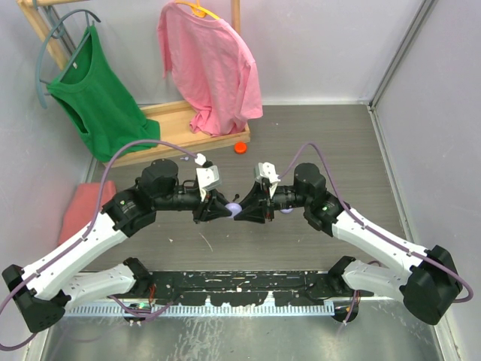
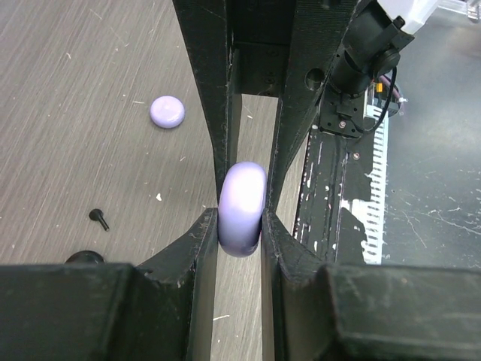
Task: Insert the wireless bluetooth earbuds into the charging case
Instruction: Pick up the charging case at the center of the board.
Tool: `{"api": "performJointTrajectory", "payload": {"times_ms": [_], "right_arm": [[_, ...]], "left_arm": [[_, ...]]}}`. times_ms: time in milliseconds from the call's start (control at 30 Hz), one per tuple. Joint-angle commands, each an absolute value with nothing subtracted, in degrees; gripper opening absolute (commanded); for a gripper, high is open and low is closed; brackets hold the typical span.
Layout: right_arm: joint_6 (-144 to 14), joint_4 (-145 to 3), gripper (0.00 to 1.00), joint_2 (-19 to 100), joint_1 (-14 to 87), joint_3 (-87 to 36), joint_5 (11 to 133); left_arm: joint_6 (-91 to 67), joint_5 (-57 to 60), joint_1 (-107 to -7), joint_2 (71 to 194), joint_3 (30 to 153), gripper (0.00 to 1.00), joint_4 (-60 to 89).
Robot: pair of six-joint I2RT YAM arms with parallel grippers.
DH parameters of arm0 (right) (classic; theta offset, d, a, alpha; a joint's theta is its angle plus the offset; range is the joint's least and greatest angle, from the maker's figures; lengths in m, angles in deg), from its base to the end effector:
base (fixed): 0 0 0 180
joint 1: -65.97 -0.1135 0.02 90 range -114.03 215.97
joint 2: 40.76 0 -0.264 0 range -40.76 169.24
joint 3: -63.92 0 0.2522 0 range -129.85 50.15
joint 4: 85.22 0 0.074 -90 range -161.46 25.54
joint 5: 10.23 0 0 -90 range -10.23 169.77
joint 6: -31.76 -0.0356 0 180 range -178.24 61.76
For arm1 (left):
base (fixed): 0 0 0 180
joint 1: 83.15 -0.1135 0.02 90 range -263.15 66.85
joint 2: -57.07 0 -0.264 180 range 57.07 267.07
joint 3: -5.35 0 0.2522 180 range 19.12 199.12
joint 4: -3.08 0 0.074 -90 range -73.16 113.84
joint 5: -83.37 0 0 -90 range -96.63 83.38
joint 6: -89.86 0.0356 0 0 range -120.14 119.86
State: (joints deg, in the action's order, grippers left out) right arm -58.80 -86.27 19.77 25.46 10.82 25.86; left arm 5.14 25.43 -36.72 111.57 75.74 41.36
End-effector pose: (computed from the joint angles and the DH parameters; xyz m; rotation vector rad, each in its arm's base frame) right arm 0.1597 0.1743 0.3002 -1.2703 1.2957 1.3048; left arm 0.1280 -0.1620 0.3578 1.2195 1.6335 -1.0095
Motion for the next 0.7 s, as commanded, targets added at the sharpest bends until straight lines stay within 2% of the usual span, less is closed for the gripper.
{"api": "performJointTrajectory", "payload": {"times_ms": [0, 100, 200, 300, 400, 667], "right_arm": [[-58.0, -87.7, 0.24, 19.8, 25.1, 8.5, 28.3], [-57.2, -87.0, 0.08, 19.3, 25.2, 9.0, 29.6], [-56.6, -87.2, 0.04, 18.4, 25.1, 9.8, 30.2], [-56.6, -87.5, 0.03, 17.4, 25.1, 10.5, 30.8], [-56.4, -87.5, 0.02, 16.5, 25.1, 11.0, 31.0], [-55.6, -87.9, 0.02, 15.9, 25.2, 12.1, 29.9]], "left_arm": [[5.4, 25.2, -36.0, 111.1, 76.5, 0.12, 38.2], [5.1, 24.8, -36.1, 110.6, 75.5, 0.24, 37.7], [4.6, 24.0, -36.0, 109.5, 74.0, 0.38, 36.4], [4.2, 23.4, -36.1, 108.4, 72.2, 0.47, 34.5], [3.7, 22.5, -36.1, 108.0, 71.2, 0.53, 33.7], [2.0, 20.6, -36.1, 109.6, 71.7, 0.59, 32.1]]}}
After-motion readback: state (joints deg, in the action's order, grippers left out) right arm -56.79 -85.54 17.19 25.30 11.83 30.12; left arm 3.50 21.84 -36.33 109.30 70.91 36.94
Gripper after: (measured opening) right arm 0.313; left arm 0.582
